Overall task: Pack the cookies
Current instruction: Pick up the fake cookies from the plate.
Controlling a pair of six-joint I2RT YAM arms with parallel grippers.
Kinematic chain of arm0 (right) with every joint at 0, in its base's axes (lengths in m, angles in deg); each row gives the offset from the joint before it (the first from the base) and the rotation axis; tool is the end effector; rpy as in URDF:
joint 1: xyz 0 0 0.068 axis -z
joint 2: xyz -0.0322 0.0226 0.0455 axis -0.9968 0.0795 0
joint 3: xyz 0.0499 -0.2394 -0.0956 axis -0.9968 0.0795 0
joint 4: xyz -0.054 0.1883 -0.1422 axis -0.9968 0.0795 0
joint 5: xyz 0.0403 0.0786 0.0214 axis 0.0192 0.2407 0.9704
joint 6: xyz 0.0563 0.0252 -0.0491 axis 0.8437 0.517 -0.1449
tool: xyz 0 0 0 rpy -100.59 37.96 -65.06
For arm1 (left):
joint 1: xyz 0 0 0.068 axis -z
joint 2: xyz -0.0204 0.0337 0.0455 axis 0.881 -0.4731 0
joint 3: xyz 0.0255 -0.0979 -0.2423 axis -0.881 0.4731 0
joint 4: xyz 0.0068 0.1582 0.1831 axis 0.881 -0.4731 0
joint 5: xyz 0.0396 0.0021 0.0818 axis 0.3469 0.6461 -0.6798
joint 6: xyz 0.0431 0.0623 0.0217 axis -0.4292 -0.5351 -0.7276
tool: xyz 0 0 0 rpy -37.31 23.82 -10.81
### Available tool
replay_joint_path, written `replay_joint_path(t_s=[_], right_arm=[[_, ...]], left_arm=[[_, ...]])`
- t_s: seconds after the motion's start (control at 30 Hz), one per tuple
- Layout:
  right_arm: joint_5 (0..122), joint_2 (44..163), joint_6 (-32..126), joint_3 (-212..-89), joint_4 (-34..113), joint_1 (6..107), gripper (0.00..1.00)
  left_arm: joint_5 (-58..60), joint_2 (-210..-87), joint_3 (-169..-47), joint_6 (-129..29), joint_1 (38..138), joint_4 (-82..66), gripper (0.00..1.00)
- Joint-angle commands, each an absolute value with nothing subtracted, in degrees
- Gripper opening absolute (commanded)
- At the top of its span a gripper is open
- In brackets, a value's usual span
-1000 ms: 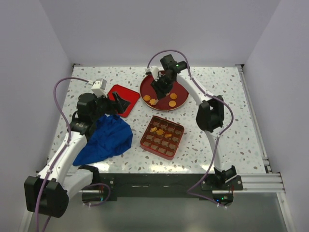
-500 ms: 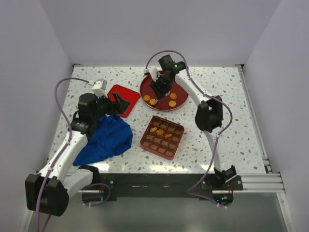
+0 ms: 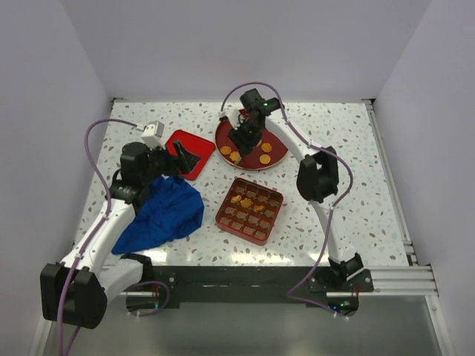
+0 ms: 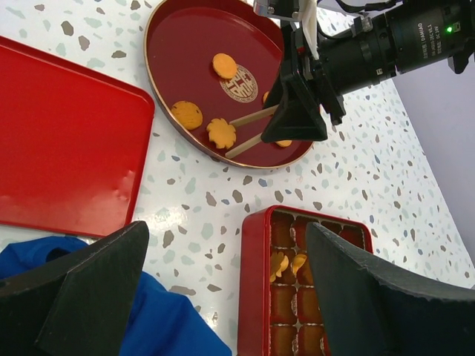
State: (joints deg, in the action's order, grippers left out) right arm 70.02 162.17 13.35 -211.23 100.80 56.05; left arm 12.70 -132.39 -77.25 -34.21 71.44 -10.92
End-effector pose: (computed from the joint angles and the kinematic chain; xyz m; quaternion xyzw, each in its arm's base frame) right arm 0.4249 0.2619 0.1953 -0.4838 0.8378 0.1481 0.2050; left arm 0.2456 -0.0651 0.2748 -0.0243 0.8072 -0.3152 0.4984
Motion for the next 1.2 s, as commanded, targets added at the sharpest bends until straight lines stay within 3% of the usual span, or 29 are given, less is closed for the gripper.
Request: replay_joint_path(t_s=[0.0, 1.17], right_arm=[[69.03, 162.0, 12.54, -214.07, 99.8, 55.73, 0.5], [67.18, 163.5, 12.71, -215.83, 99.62, 54.76, 0.5]], left_arm=[[13.56, -132.47, -77.08, -34.54, 70.64, -7.78, 0.92], [14.61, -133.09, -77.43, -34.27, 69.59, -7.07, 0.92]])
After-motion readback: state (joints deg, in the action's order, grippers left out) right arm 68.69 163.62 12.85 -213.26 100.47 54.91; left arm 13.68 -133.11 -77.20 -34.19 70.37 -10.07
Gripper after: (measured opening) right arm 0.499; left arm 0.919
